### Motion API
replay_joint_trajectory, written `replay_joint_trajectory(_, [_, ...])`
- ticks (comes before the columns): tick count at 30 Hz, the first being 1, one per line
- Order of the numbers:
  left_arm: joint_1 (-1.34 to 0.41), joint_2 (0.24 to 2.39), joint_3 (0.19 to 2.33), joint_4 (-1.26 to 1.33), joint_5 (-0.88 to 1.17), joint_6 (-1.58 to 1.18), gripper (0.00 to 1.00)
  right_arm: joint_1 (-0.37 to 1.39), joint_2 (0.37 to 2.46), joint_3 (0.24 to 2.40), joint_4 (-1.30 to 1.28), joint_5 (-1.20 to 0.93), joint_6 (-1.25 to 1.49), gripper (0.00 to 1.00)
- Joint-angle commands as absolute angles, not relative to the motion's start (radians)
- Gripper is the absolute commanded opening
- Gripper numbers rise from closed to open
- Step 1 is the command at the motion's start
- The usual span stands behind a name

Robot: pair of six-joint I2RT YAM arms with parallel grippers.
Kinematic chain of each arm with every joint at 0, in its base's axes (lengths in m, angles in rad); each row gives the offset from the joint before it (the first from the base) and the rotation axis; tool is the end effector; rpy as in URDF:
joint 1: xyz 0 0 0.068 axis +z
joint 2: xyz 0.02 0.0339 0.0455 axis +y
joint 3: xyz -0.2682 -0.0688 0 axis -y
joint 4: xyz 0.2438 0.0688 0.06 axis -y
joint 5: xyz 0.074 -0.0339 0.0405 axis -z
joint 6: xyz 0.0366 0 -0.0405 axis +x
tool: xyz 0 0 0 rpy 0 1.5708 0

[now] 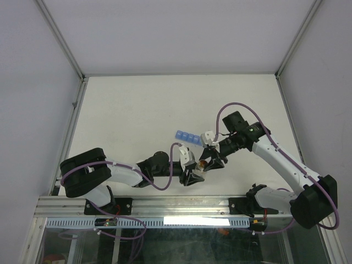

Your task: Sort the pills into containers

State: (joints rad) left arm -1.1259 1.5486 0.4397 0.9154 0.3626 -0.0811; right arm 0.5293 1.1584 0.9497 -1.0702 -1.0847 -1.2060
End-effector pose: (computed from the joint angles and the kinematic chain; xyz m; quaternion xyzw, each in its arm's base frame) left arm 0.1099 -0.2607 0.1693 0.4782 0.6010 -0.4694 0.4357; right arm 0.1474 0.1237 0.2802 -0.6949 0.4907 0.4404 0.2870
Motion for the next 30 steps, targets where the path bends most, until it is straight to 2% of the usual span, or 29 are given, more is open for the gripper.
replay_joint_trajectory(1, [-1.118, 1.523, 0.491, 0.928, 0.024, -0.145, 0.04, 0.537, 1.164, 0.942, -0.874, -0.986, -0.911, 0.14])
replay_joint_trajectory(8, [-1.124, 1.527, 0.504, 0.904, -0.045, -0.146, 0.04, 0.537, 1.215, 0.952, -0.848, -0.922, -0.83, 0.09])
replay_joint_trajectory(12, [-1.124, 1.515, 0.486, 0.927, -0.035, -0.149, 0.07, 0.536, 1.218, 0.955, -0.853, -0.938, -0.831, 0.07])
replay_joint_trajectory(16, [-1.124, 1.502, 0.452, 0.985, -0.02, -0.16, 0.26, 0.529, 1.217, 0.96, -0.869, -0.961, -0.847, 0.05])
replay_joint_trajectory(20, [-1.123, 1.491, 0.428, 1.028, -0.002, -0.164, 0.58, 0.52, 1.214, 0.963, -0.876, -0.973, -0.851, 0.05])
replay_joint_trajectory(23, [-1.123, 1.484, 0.41, 1.055, 0.009, -0.161, 0.77, 0.507, 1.208, 0.962, -0.877, -0.981, -0.853, 0.04])
replay_joint_trajectory(26, [-1.123, 1.474, 0.394, 1.067, 0.011, -0.159, 0.9, 0.494, 1.201, 0.959, -0.878, -0.99, -0.857, 0.04])
replay_joint_trajectory(30, [-1.122, 1.457, 0.385, 1.043, 0.013, -0.149, 0.99, 0.476, 1.192, 0.958, -0.88, -0.998, -0.857, 0.04])
